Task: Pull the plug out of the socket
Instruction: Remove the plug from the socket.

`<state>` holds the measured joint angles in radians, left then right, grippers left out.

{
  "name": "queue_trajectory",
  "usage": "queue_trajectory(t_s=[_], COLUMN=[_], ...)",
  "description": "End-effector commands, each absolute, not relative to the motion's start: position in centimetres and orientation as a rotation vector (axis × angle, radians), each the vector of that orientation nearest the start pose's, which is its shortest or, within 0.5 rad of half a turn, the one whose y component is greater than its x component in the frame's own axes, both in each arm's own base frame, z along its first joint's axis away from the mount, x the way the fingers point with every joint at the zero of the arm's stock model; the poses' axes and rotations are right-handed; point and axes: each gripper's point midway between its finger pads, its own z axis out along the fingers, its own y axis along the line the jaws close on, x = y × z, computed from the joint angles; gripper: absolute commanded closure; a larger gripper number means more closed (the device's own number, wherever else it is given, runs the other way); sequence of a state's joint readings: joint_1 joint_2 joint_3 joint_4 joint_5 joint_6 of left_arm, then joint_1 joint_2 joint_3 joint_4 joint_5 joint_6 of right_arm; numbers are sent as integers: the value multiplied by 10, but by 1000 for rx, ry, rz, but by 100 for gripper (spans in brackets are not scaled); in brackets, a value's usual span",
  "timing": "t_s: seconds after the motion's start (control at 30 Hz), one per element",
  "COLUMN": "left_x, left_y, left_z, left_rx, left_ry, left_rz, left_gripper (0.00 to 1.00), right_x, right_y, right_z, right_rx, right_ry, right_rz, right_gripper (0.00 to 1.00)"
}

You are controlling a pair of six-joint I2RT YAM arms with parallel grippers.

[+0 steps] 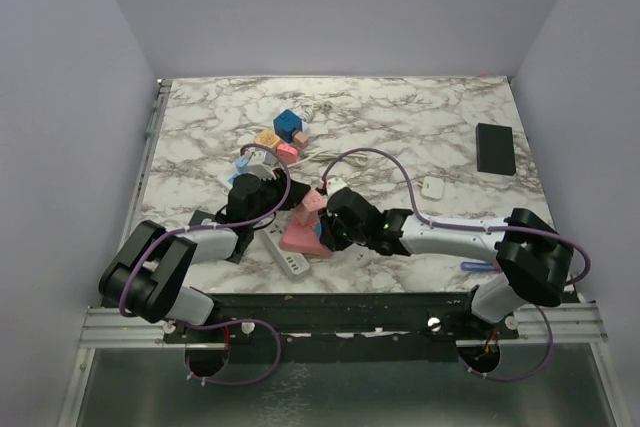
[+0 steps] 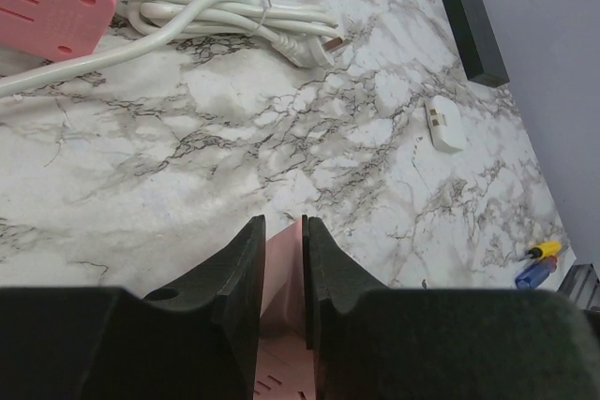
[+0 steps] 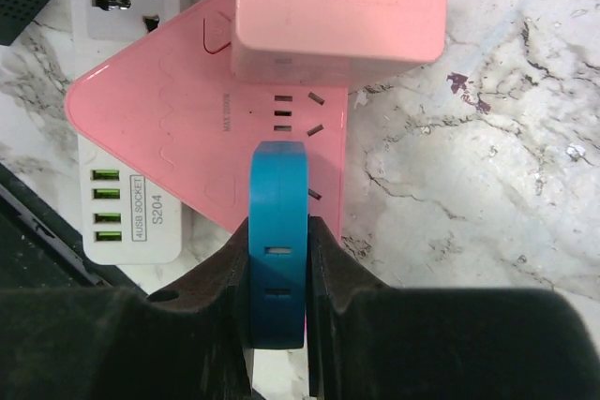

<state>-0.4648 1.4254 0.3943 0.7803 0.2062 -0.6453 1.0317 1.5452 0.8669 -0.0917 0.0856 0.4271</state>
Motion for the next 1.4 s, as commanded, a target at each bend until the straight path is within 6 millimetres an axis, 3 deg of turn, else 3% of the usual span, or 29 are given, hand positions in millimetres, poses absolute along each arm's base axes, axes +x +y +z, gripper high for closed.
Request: queue_trajectory(t_s=[0.0, 0.17, 0.37, 0.8, 1.0, 1.37], left_x=[284, 283, 282, 279, 279, 281], left_y=[-216, -216, -217, -226, -229, -228], left_z=[42, 38, 33, 34, 35, 33], left_rx=[-10, -6, 21, 74, 75, 59], left_ry=[2168, 2177, 2183, 2168, 2161, 2167], left_rz=[-896, -890, -885, -911, -908, -903], left_gripper=[76, 76, 76, 76, 77, 77], right_x=[220, 220, 216, 227, 228, 228], right_y=[343, 342, 350, 340, 338, 330], right_z=[99, 107, 115, 112, 102, 103], right_rx=[-656, -648, -622, -488, -500, -496], right_ry=[2197, 2173, 2179, 2258, 2285, 2286], right_rz=[463, 432, 519, 966, 940, 902], right_gripper=[100, 100, 100, 100, 100, 100])
